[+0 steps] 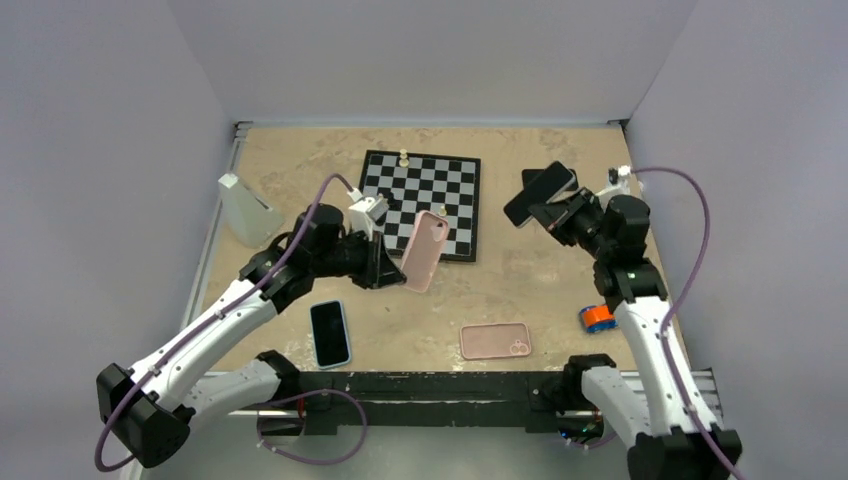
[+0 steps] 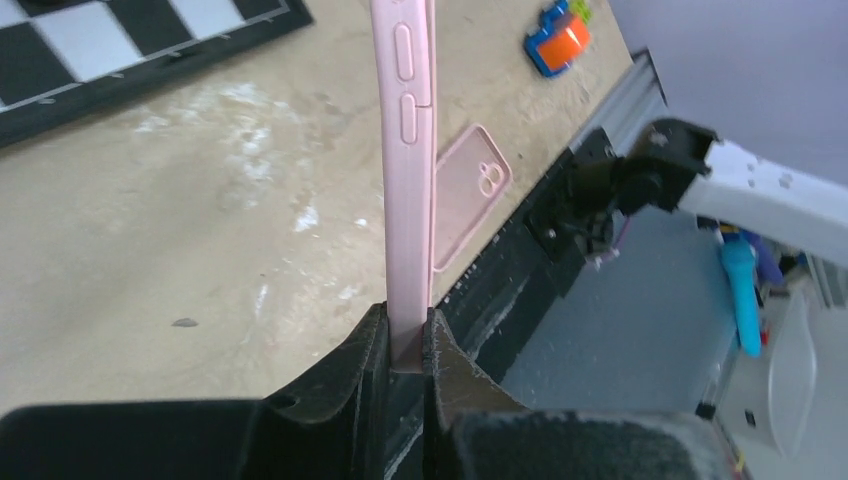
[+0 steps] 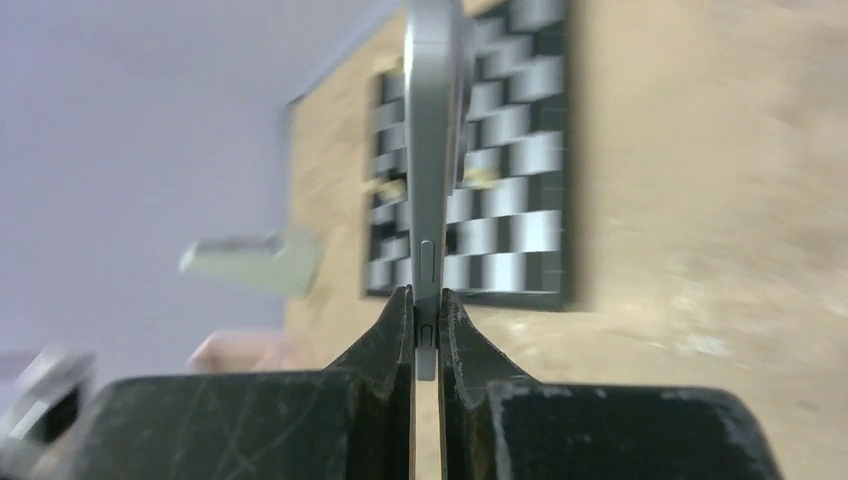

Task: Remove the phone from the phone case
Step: Place the phone at the center of the board.

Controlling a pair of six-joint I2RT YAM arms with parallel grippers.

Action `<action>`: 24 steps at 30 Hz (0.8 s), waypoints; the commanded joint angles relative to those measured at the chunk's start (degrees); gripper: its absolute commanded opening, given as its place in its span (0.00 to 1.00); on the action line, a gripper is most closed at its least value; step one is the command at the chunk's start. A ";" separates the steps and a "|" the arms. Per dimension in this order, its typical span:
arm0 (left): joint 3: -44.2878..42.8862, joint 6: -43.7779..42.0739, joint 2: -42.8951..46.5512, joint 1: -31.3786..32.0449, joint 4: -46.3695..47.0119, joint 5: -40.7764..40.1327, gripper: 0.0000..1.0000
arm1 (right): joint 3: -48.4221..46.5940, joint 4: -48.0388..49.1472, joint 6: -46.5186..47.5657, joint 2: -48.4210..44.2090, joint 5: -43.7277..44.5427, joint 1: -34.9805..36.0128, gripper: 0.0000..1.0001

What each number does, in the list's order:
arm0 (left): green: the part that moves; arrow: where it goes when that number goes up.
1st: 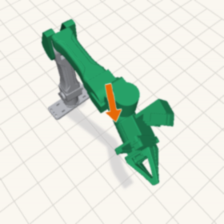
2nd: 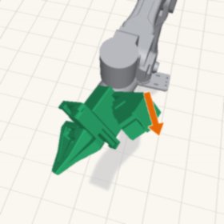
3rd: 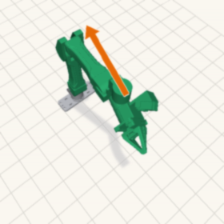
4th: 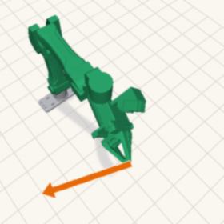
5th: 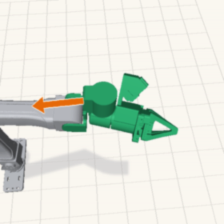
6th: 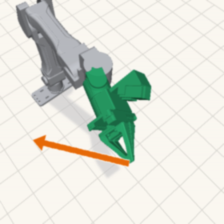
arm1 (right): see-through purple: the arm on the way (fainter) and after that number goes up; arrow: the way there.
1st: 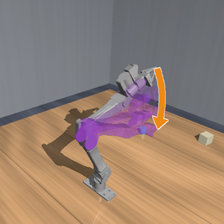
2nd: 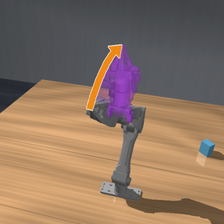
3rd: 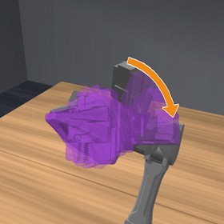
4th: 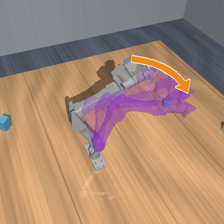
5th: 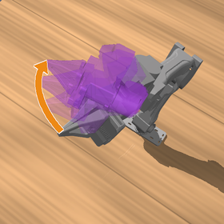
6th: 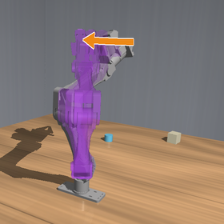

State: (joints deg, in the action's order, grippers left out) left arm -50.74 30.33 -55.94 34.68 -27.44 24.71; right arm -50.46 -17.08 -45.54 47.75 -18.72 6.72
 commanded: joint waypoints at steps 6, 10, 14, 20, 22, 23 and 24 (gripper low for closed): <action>-1.70 -5.98 -2.69 8.69 -0.20 10.96 0.00 | 21.80 32.65 -17.26 8.67 18.44 -10.28 0.00; -1.42 -7.64 -2.32 9.14 -2.10 11.53 0.00 | 21.78 37.26 -22.33 16.44 22.26 -10.59 0.00; -1.65 -7.59 -2.25 9.39 -2.51 12.90 0.00 | 19.94 42.16 -29.96 25.85 21.80 -11.27 0.00; -1.24 -5.86 -1.04 10.15 -0.95 17.46 0.00 | 11.39 45.14 -35.14 40.30 18.85 -11.73 0.00; -1.33 -5.51 -1.47 10.23 -1.05 18.23 0.00 | 9.03 45.52 -36.76 43.71 17.51 -11.73 0.01; -1.42 -5.46 -1.91 10.30 -1.29 18.54 0.00 | 8.20 45.10 -37.73 45.05 17.67 -11.69 0.02; -1.58 -5.39 -2.42 10.39 -1.51 18.76 0.00 | 7.32 44.33 -38.96 46.14 18.03 -11.73 0.02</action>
State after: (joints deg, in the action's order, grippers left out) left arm -50.74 24.47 -58.28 44.58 -30.83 39.66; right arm -37.82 21.69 -78.37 91.74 -0.27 -4.69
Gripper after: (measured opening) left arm 0.162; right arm 0.053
